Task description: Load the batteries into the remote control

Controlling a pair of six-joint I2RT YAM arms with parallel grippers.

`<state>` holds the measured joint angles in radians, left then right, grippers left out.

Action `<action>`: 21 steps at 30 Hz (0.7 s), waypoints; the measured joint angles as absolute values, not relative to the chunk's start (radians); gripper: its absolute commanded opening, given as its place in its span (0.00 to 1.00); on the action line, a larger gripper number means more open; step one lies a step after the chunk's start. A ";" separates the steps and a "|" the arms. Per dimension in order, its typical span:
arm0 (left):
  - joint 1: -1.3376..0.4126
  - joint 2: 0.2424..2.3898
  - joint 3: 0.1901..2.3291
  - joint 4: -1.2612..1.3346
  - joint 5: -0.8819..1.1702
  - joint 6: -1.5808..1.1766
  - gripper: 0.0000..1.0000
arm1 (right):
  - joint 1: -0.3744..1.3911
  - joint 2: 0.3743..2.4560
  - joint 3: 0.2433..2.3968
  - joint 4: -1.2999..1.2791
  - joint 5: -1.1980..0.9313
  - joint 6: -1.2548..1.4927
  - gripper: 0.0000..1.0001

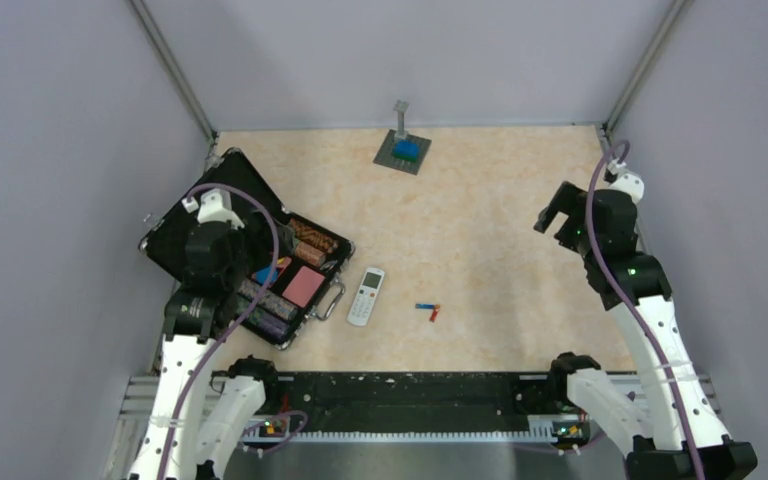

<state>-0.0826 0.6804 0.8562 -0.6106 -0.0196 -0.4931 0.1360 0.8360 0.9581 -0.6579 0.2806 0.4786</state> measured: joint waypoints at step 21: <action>-0.097 0.636 0.563 -0.386 0.352 -0.665 0.90 | 0.136 0.878 0.974 -0.690 -0.009 0.416 0.97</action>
<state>-0.0975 0.6361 0.5629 -0.3862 0.3519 -0.6647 0.1360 0.8776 0.9741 -0.6895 -0.0090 0.4156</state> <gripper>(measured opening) 0.903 0.983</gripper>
